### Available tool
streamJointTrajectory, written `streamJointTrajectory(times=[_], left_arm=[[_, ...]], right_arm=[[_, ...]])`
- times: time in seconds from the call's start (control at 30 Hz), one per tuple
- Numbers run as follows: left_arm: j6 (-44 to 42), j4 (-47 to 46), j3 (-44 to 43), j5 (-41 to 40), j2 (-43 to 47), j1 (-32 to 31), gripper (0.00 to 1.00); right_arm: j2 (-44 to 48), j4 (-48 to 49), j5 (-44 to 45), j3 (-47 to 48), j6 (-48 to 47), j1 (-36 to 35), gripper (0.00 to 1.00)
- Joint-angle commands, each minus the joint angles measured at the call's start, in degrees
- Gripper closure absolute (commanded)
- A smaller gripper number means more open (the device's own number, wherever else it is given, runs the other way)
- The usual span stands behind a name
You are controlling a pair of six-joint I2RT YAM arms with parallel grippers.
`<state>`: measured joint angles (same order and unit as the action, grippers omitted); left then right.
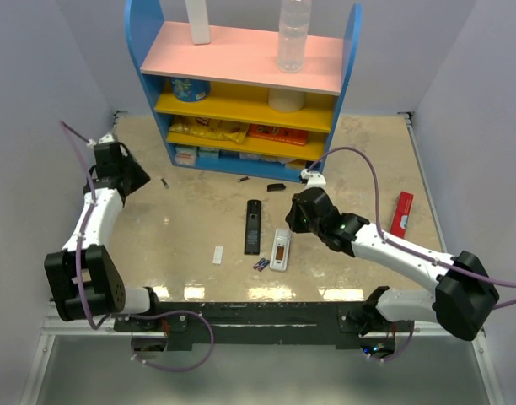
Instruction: Unload the batteries from the remote control
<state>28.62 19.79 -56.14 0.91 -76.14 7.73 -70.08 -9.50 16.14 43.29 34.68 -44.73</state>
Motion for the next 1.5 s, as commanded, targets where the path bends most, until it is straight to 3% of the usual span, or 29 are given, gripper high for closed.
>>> streamJointTrajectory(times=[0.0, 0.1, 0.37, 0.63, 0.87, 1.07, 1.17, 1.23, 1.4, 1.43, 1.47], left_arm=[[0.4, -2.0, -2.4, 1.3, -7.0, 8.7, 0.67], [2.4, -4.2, -4.0, 4.6, -12.3, 11.5, 0.69], [2.1, -6.5, -6.2, 8.6, -18.3, 11.4, 0.69], [1.2, -9.7, 1.8, 18.2, -6.8, 8.7, 0.68], [0.1, -9.9, 10.9, 21.5, 13.1, -0.6, 0.64], [-0.8, -13.2, 19.5, 32.1, 24.6, -1.1, 0.59], [-1.6, -16.0, 24.0, 39.8, 28.4, -1.2, 0.47], [-0.6, -17.4, 26.3, 41.4, 30.4, -1.7, 0.43], [-0.3, -18.7, 27.0, 42.9, 35.2, -5.0, 0.19], [-0.4, -18.8, 27.0, 43.4, 35.4, -5.7, 0.09], [-0.4, -18.8, 27.0, 43.6, 35.8, -7.2, 0.00]], right_arm=[[0.5, -7.9, -2.1, 3.5, 1.9, -0.1, 1.00], [2.4, -7.2, -1.5, 1.5, 1.5, -0.1, 1.00], [0.3, -11.0, 0.1, 1.0, 3.3, 0.1, 1.00], [-7.9, -12.4, -2.4, 3.5, 1.7, 4.3, 1.00], [-14.5, -13.1, 1.5, 5.4, 1.3, 7.9, 0.87], [-17.3, -12.7, 2.6, 5.4, 2.1, 8.8, 0.71], [-18.1, -11.6, 1.9, 5.5, 2.1, 8.9, 0.64], [-18.3, -11.6, 2.3, 6.1, 2.1, 8.9, 0.61], [-14.2, -14.0, 1.9, 8.2, 1.3, 8.9, 0.46], [-11.8, -14.1, 1.0, 8.9, -0.6, 8.8, 0.36], [-10.6, -14.7, 0.6, 9.4, -1.7, 8.9, 0.02]])
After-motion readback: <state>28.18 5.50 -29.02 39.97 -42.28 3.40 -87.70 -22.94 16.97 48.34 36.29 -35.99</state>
